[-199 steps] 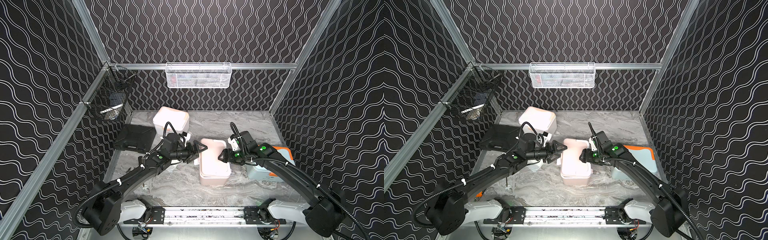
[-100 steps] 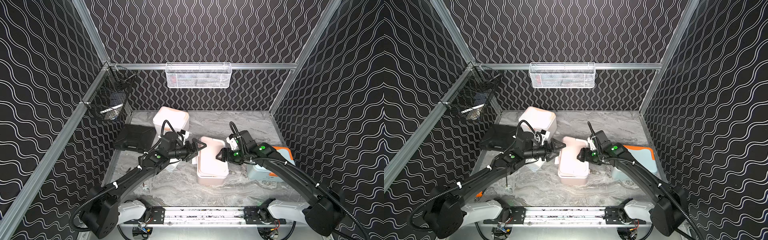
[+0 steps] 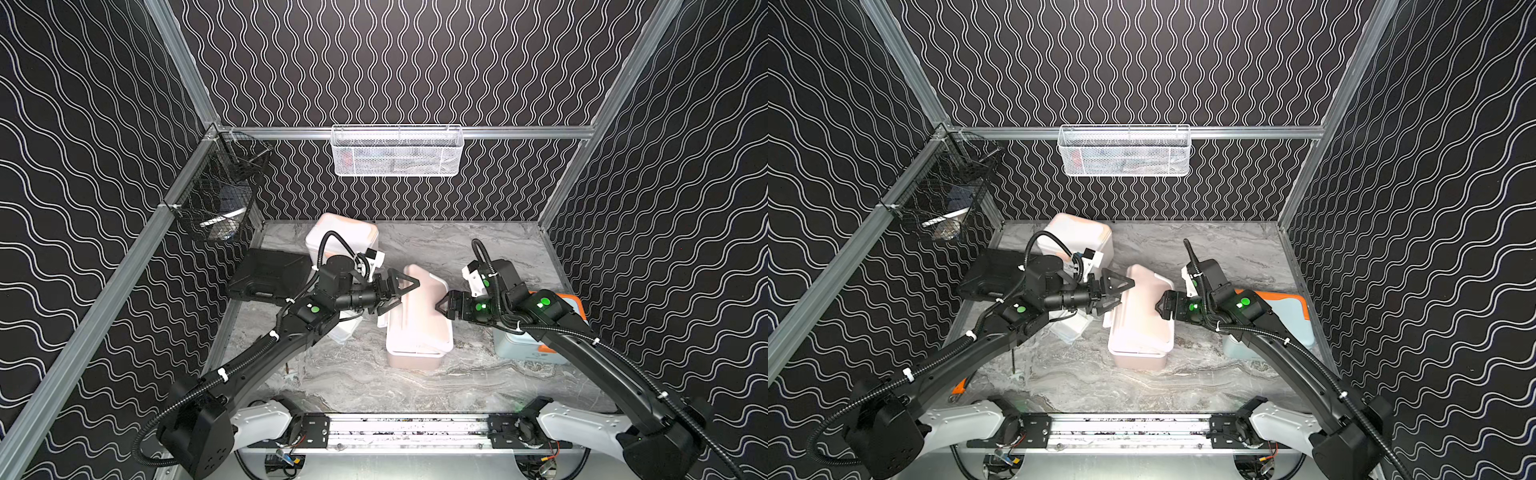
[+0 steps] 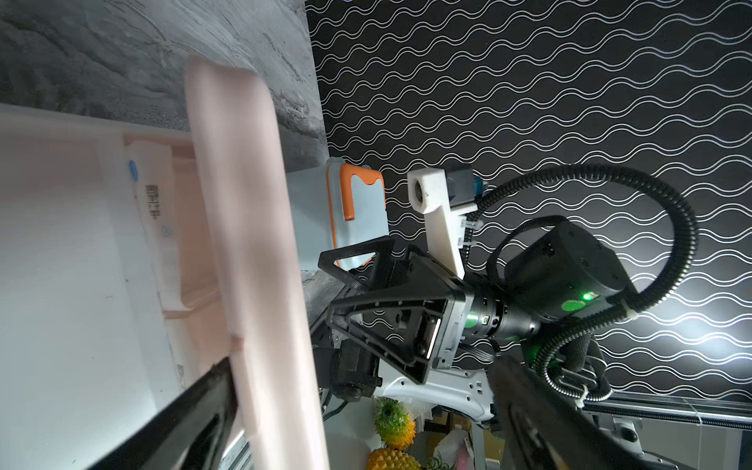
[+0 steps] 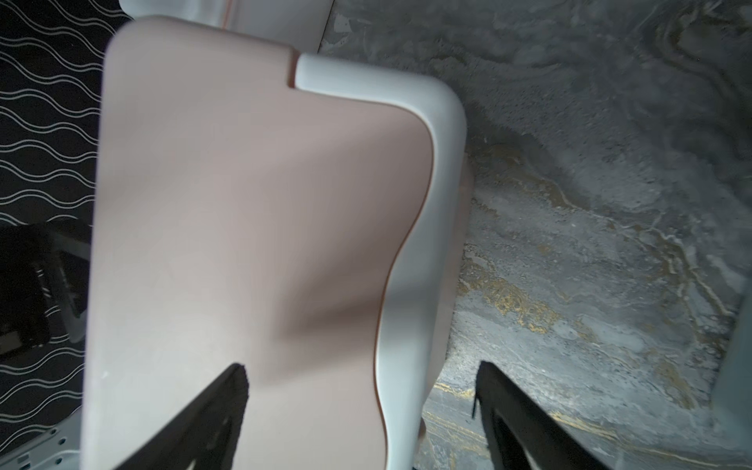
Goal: Open first aid kits and take out gauze
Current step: Open the lid of the first aid kit.
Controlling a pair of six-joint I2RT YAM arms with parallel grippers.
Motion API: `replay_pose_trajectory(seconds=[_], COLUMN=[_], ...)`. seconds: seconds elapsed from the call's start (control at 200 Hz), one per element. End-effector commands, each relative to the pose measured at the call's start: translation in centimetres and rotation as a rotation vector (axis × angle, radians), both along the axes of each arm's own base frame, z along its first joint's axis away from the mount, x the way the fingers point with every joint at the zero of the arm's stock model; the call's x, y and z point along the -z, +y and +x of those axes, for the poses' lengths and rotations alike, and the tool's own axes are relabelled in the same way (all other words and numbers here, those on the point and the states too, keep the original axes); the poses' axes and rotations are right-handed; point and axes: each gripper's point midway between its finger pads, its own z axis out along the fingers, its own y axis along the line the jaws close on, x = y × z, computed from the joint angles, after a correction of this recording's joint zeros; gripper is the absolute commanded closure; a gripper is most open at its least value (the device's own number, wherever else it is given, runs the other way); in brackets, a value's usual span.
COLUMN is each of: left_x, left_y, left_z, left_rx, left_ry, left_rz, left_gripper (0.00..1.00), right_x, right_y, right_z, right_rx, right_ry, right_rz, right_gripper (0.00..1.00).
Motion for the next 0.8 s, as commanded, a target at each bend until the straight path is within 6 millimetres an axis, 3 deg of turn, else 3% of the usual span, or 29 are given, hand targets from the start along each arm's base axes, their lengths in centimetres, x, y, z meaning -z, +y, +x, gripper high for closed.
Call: replay_pose_trajectory(seconds=[0.0,0.2,0.22,0.31,0.551,0.636,0.796], left_x=[-1.6,-2.7,-2.9,-3.3,-1.8,-1.0,-1.0], left_y=[-1.4,-5.5,-5.9,-8.3,-15.2,-15.5,-13.8], left_z=[0.2,-0.4,-0.3,-0.7,-1.9,-1.9,-2.0], left_rx=[0.023,0.076,0.079,0.105,0.215,0.222,0.205], left_ry=[-0.050,-0.101,-0.106,-0.137,-0.170,-0.191,-0.246], left_rz=[-0.017,0.030,0.037,0.065,0.142,0.195,0.284], left_gripper=[0.01,0.01,0.01,0.01,0.01,0.01,0.01], right_x=[-0.9,-3.2,-4.5,-6.0,-8.7,-9.2,-9.4], right_y=[-1.8,-5.1,-5.4,-7.3,-11.5,-12.3,-12.8], right_z=[0.0,-0.5,-0.4,-0.9,-2.3,-2.7,-3.0], right_rx=[0.049,0.150,0.164,0.228,0.368,0.392,0.400], right_ry=[-0.040,-0.122,-0.153,-0.206,-0.312,-0.329,-0.336], right_rz=[-0.052,-0.102,-0.091,-0.104,-0.143,-0.153,-0.172], right_gripper=[0.10,0.09,0.09,0.08,0.03,0.03,0.01])
